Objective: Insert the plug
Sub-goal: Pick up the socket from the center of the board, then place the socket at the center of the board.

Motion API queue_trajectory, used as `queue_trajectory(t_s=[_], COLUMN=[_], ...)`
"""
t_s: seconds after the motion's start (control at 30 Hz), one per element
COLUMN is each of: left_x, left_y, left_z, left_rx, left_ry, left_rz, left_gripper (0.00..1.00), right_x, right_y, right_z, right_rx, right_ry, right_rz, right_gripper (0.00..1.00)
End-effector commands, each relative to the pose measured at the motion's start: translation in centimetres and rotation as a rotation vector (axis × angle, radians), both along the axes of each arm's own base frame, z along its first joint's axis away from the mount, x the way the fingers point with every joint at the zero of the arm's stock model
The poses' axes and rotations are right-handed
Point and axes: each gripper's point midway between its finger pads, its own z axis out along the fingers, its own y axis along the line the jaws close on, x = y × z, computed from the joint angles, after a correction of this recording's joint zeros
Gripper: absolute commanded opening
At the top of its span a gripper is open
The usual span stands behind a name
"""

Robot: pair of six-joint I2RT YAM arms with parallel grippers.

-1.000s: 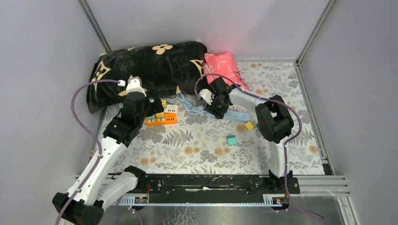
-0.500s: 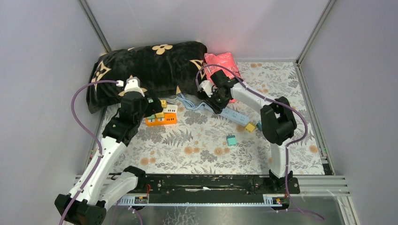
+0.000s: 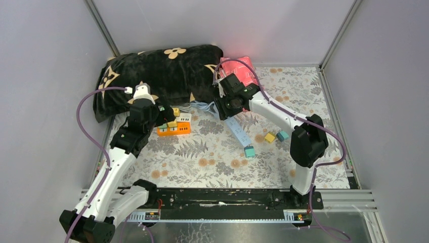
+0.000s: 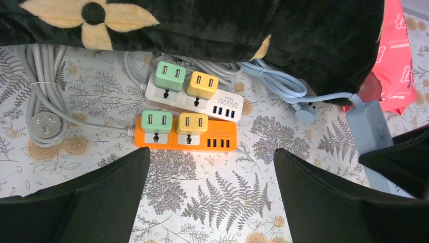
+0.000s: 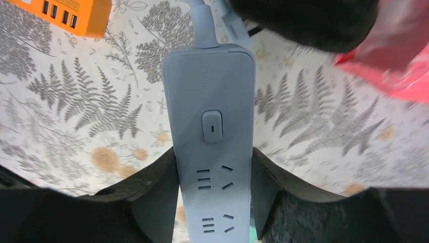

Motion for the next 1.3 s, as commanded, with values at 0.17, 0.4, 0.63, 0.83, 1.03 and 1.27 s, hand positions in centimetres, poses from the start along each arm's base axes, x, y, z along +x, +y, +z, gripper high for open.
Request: queue_trajectory(t_s=[0.17, 0.4, 0.63, 0.83, 1.03, 1.27], left_x=[0.6, 0.6, 0.6, 0.7, 0.8, 0.8], left_y=[0.0, -0.2, -0.2, -0.2, -0.3, -1.0], left_z=[0.5, 0.3, 0.2, -0.1, -0.4, -0.4], left_rx=[-0.024, -0.028, -0.032, -0.038, -0.037, -0.049], left_ry=[-0.03, -0.022, -0.018, -0.008, 0.002, 0.002], left_rz=[0.011, 0.005, 0.006, 0.001, -0.005, -0.04], left_gripper=[1.0, 1.0, 1.0, 1.0, 1.0, 1.0], right_x=[-3.6, -5.2, -5.0, -4.4, -4.2, -4.1], right_y=[3.2, 5.1, 6.5, 7.5, 8.4, 8.0], right_z=[-1.1, -5.5, -8.8, -10.2, -8.7, -4.4], right_rx=[0.104, 0.071, 0.036, 0.035, 0.08, 0.158], right_ry=[0.052, 0.122, 0.18, 0.176, 0.147, 0.07], right_rz=[-0.375, -0.47, -0.488, -0.477, -0.43, -0.398], right_gripper=[0.12, 0.1, 0.11, 0.22, 0.63, 0.84])
